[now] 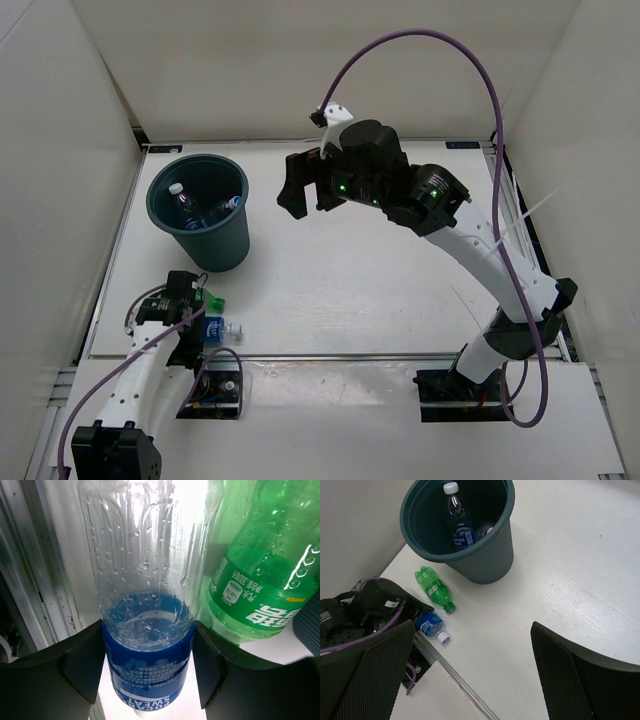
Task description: Put the plastic bottles in the bin
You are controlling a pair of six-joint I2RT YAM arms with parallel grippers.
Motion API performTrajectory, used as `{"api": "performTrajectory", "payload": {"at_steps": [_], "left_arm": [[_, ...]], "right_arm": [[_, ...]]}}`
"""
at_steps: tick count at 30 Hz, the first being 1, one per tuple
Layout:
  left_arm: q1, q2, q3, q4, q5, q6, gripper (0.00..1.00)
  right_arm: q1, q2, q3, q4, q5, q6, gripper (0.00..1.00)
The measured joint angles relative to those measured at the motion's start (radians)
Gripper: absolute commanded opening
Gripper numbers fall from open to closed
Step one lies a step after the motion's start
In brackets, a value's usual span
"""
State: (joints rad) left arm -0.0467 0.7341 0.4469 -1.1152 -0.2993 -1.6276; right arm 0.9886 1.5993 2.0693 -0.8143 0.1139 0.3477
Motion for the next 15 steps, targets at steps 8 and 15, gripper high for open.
{"api": "performTrajectory", "payload": {"at_steps": [8, 15], "left_arm": [[0.005, -0.034, 0.090, -0.100, 0.036, 0.012, 0.35], [0.005, -0.117, 0.333, -0.203, 0.055, -0.011, 0.29]], "right_arm": [[-0.008, 0.000, -0.006, 0.000, 0.006, 0.004, 1.00], [-0.011, 0.000, -0.019, 0.001, 0.015, 0.013, 1.00]]}}
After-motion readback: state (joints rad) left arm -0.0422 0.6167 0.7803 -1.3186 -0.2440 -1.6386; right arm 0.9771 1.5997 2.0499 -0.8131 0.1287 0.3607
